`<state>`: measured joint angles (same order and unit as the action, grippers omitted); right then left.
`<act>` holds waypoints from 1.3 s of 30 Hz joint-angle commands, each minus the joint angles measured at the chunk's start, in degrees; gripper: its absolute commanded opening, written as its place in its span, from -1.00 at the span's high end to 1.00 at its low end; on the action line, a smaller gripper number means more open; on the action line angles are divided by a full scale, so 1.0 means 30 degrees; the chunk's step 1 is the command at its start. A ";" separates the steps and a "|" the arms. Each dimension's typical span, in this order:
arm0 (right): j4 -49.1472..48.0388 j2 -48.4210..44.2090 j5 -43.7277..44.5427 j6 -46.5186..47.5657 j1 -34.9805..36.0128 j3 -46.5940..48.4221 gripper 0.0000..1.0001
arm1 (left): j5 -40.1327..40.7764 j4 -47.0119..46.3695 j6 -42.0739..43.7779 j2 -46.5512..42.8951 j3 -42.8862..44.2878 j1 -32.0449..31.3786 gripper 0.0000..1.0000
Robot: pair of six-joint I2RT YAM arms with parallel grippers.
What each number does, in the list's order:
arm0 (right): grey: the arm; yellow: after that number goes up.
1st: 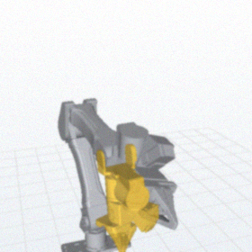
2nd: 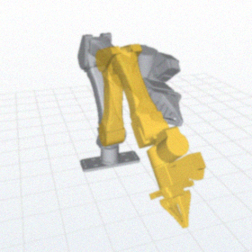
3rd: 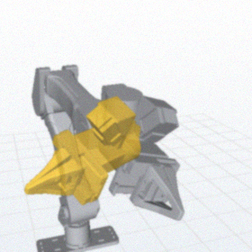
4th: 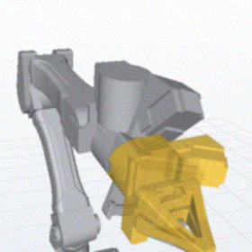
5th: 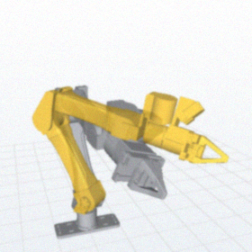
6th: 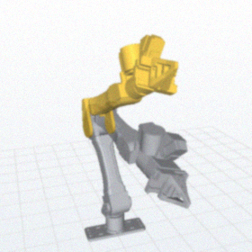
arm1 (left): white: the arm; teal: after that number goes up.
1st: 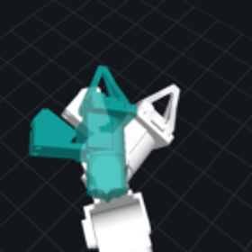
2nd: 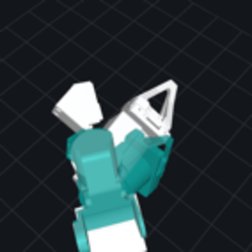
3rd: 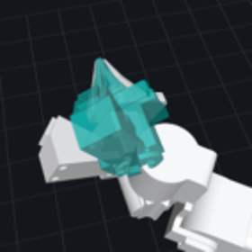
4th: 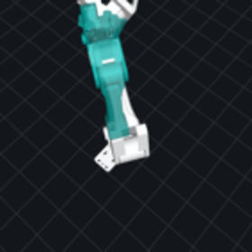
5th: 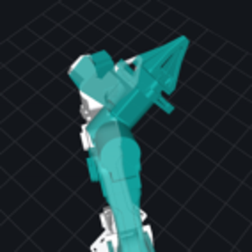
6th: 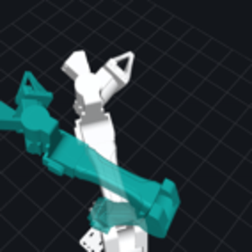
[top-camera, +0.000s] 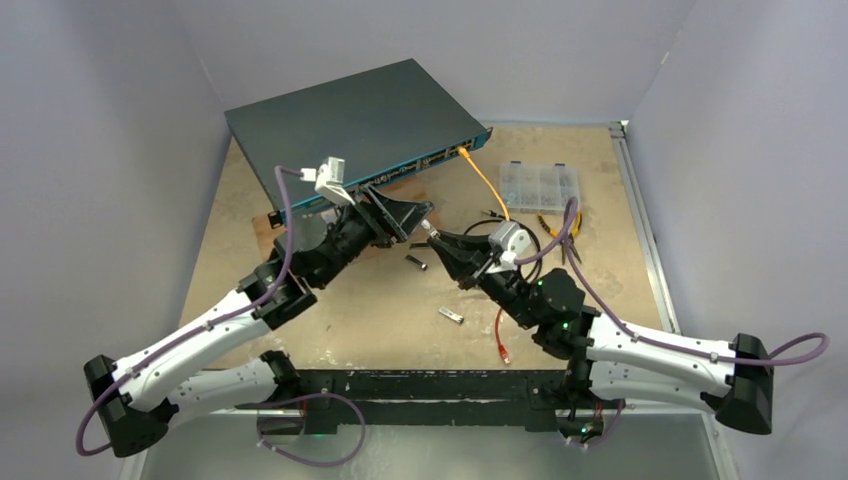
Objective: Insert the plug into the switch port
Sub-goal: Pick up the plug from the center of the board, then insert the plug into the switch port.
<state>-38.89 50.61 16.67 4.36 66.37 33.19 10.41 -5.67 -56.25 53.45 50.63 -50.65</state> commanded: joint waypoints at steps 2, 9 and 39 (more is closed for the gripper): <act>0.4141 -0.0424 0.0431 -0.2285 -0.0122 0.1714 1.00 | 0.1874 0.3592 0.5138 -0.0883 0.3841 0.0033 -0.51; 0.6873 -0.0285 -0.1384 -0.4204 -0.2001 0.2982 1.00 | 0.2640 0.7351 1.1102 -0.0435 0.8150 0.0039 -0.74; 0.8024 0.0532 -0.6907 -0.6495 -0.7365 0.4475 1.00 | 1.0768 1.5468 2.8167 0.1869 0.9167 0.0037 -0.83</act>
<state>-13.74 52.16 0.16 -13.45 46.02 43.86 39.51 40.40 21.32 60.64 81.95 -50.63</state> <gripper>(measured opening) 0.193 0.935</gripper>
